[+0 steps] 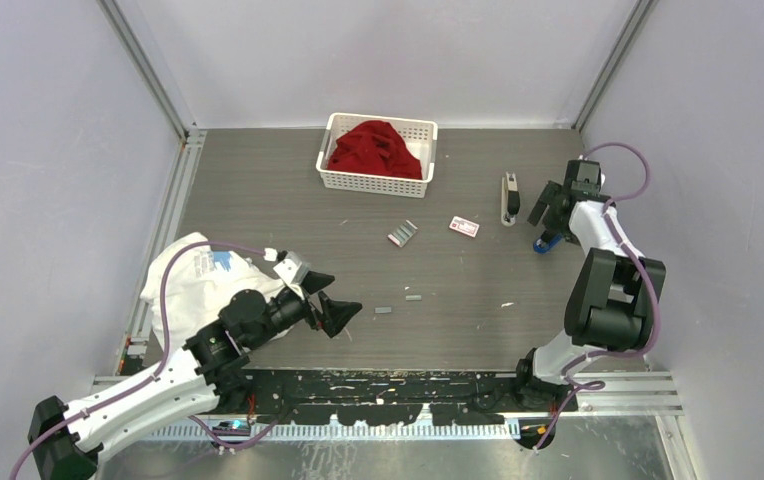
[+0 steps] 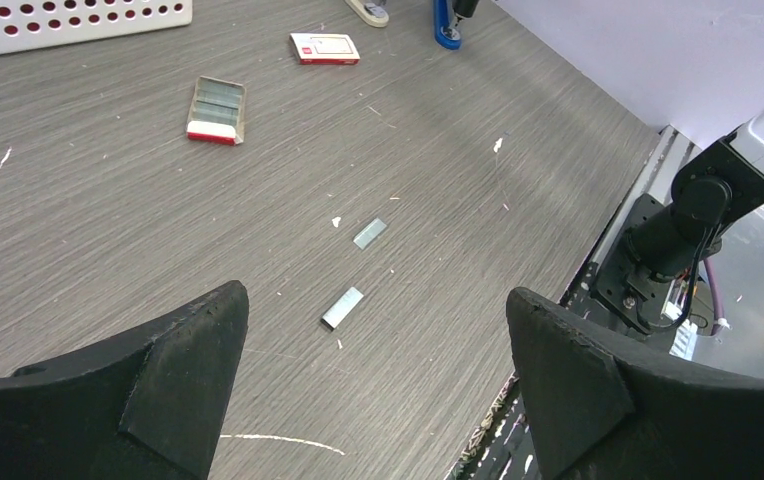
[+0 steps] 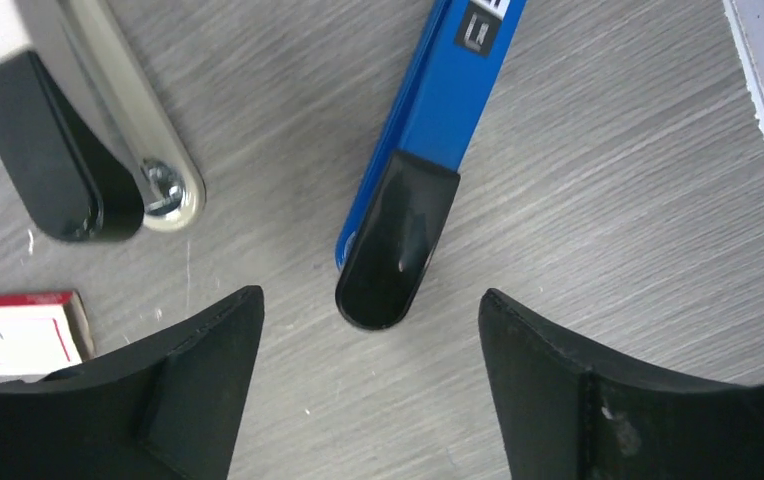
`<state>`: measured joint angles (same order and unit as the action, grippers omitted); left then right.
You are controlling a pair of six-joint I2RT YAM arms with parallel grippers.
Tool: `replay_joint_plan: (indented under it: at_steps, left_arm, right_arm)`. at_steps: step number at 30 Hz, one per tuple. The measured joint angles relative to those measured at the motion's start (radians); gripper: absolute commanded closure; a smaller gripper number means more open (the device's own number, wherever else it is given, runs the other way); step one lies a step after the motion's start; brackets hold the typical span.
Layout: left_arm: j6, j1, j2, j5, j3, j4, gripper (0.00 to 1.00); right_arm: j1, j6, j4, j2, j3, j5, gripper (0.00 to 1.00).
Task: Unload the staples from the stapler
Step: Pick up the stapler from the center of the board.
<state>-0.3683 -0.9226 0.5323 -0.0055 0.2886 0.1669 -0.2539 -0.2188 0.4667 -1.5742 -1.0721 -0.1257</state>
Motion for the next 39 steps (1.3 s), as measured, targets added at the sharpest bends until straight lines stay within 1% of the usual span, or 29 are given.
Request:
replay_joint_plan:
  at_steps: [4,8,13,17,19,22,25,31,35,39]
  left_arm:
    - [0.0,0.0,-0.002,0.0,0.0,0.0,0.01]
    - [0.001,0.0,-0.008,0.0,0.0,0.0,0.01]
    - [0.001,0.0,-0.008,0.0,0.0,0.0,0.01]
    - [0.001,0.0,0.005,0.0,0.0,0.0,0.0]
    - [0.001,0.0,0.011,0.002,0.0,0.0,0.01]
    - [0.0,0.0,0.015,0.006,0.0,0.0,0.0]
    - [0.0,0.0,0.014,0.009,0.0,0.002,0.01]
    - [0.0,0.0,0.018,0.036,-0.006,0.035,0.0]
    - [-0.014,0.0,0.04,0.064,-0.017,0.082,0.01]
    - [-0.033,0.0,0.08,0.095,-0.023,0.138,0.01]
  right_arm:
    - [-0.005,-0.037,-0.008,-0.073,-0.063,-0.019,0.36]
    - [-0.011,-0.063,-0.01,-0.156,-0.116,-0.027,0.42]
    - [-0.018,-0.079,-0.01,-0.207,-0.134,-0.03,0.63]
    - [-0.024,-0.084,-0.011,-0.207,-0.133,-0.021,0.78]
    - [-0.024,-0.079,-0.014,-0.206,-0.131,-0.013,0.84]
    - [-0.028,-0.062,-0.034,-0.179,-0.098,0.018,0.92]
    - [-0.029,-0.026,-0.029,-0.111,-0.033,0.069,0.98]
    - [-0.029,0.075,-0.003,0.093,0.099,0.178,0.99]
    - [-0.029,0.138,0.009,0.2,0.123,0.26,0.99]
    - [-0.029,0.195,0.01,0.284,0.137,0.377,0.99]
